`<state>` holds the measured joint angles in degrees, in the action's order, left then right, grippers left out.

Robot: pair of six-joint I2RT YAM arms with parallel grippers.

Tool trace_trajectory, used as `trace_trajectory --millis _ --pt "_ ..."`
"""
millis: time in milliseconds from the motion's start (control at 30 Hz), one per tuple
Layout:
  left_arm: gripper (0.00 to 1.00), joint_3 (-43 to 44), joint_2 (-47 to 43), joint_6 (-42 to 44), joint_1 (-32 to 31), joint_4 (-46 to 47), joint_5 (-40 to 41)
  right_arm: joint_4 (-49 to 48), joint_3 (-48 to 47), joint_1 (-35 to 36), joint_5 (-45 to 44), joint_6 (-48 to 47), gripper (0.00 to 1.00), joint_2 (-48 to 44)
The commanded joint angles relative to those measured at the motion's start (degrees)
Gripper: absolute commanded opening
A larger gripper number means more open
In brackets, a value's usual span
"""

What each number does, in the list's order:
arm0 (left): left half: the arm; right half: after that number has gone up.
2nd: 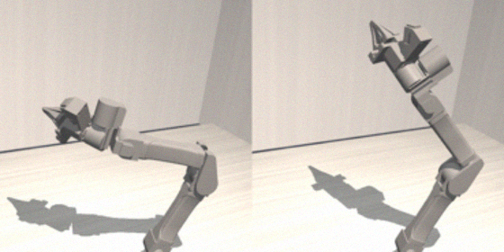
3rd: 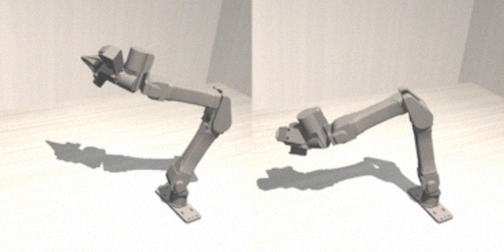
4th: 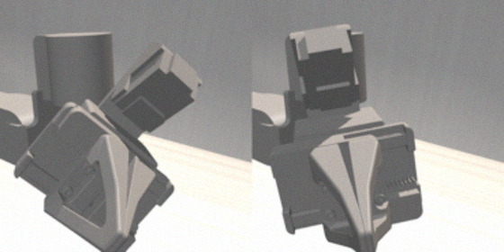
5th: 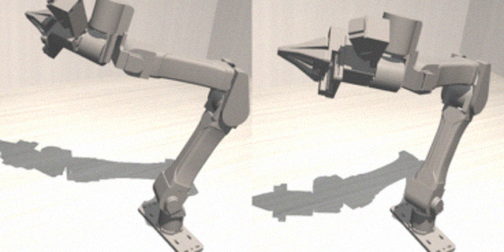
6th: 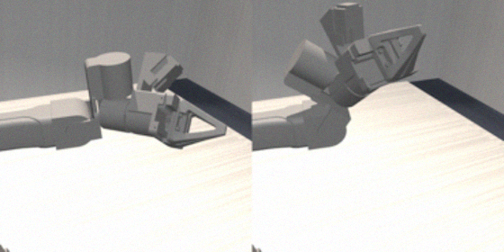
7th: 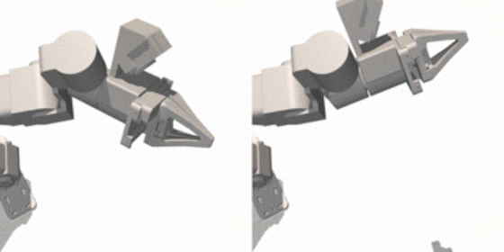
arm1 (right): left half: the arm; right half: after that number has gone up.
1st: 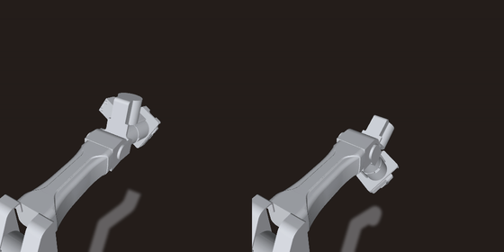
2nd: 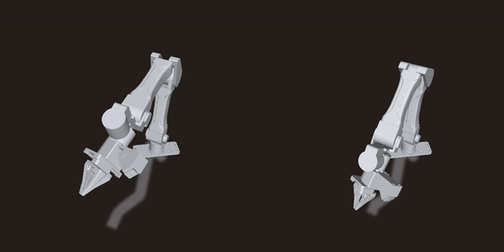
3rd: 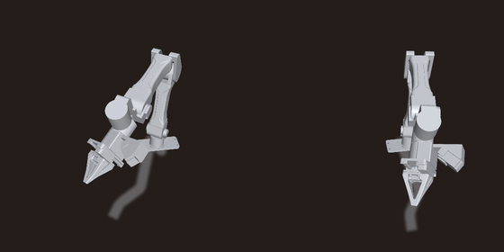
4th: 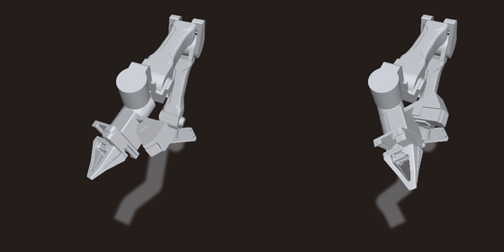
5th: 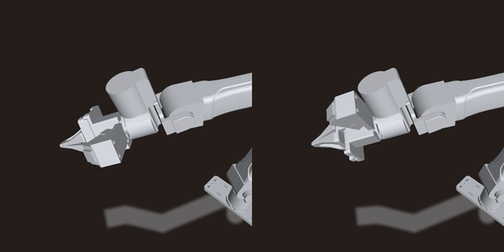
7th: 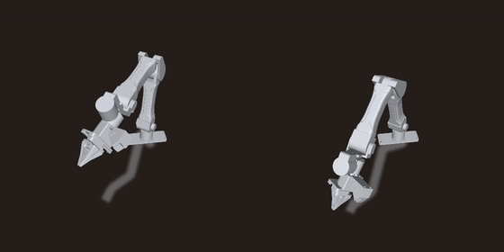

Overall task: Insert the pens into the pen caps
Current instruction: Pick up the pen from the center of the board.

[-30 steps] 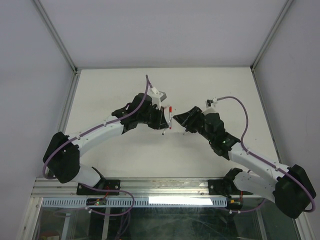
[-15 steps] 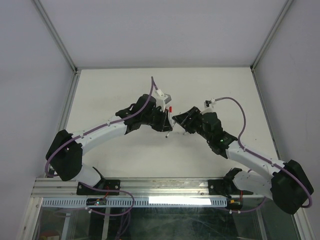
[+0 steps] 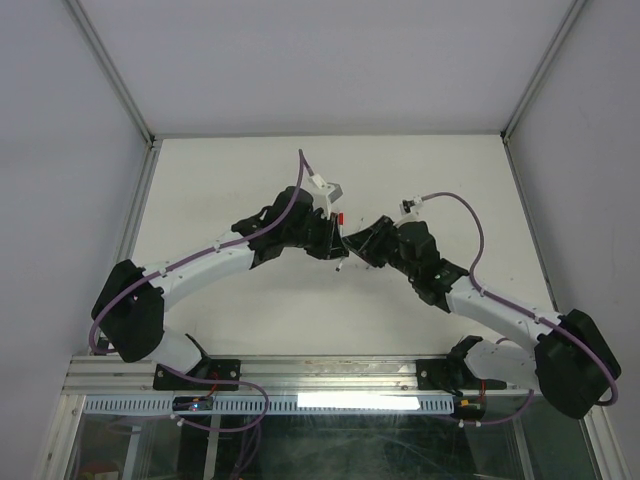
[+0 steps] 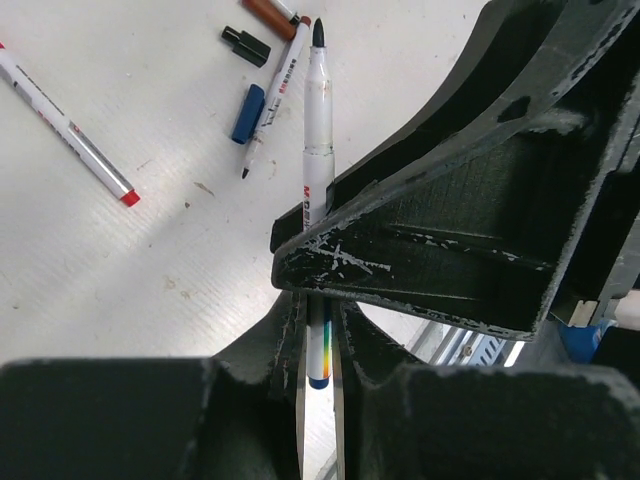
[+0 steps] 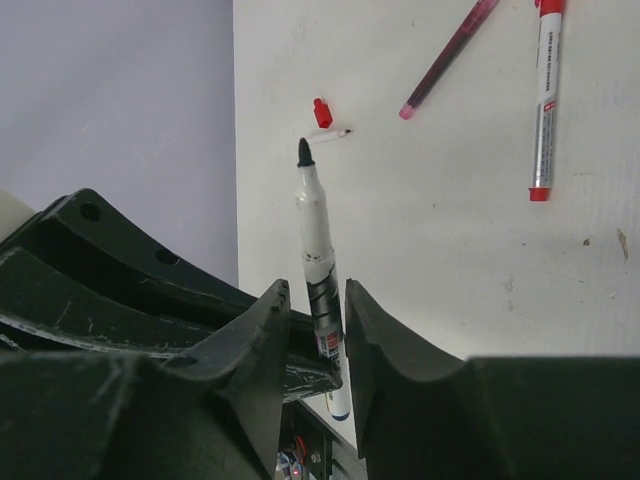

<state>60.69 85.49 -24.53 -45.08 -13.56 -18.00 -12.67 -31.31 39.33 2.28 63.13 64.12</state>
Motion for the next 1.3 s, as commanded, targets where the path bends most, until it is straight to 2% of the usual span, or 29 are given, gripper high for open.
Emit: trace_trajectory --millis 0,233,400,533,667,800,1000,1100,1267 --pt "0.05 3.11 -1.57 -1.98 -0.54 4.35 2.15 -3.02 -2.54 0.74 1.64 1.3 0.29 0.62" --pt "0.05 3.56 -1.57 -2.69 -0.77 4.66 4.2 -3.09 -2.7 1.27 2.44 2.02 0.19 1.41" --pt "0.06 3.74 -1.56 -2.8 -0.74 4.86 4.33 -3.44 -3.03 1.36 2.64 1.75 0.0 1.71" --pt "0.12 3.5 -2.01 -2.42 -0.71 4.78 3.11 -2.27 -3.62 1.37 1.8 -2.98 0.0 1.34" --pt "0.25 2.21 -4.66 -1.34 -0.73 4.84 2.87 1.72 -4.7 1.28 -1.67 -13.47 0.0 -1.49" --pt "0.36 -0.07 -8.37 -1.13 -0.64 4.47 6.09 1.27 -2.64 1.25 -2.16 -25.81 0.0 -6.85" --pt "0.39 -1.98 -12.09 -1.86 -0.4 4.02 10.08 5.69 -1.68 1.2 7.06 -43.02 0.0 -14.14" --pt "0.41 -2.1 -12.91 -2.45 -0.41 5.48 9.41 9.3 -2.52 1.21 11.46 -47.16 0.0 -15.43" --pt "0.44 -2.33 -13.68 -3.37 -0.44 8.59 8.02 14.65 -5.53 1.2 15.91 -48.21 0.0 -13.37"
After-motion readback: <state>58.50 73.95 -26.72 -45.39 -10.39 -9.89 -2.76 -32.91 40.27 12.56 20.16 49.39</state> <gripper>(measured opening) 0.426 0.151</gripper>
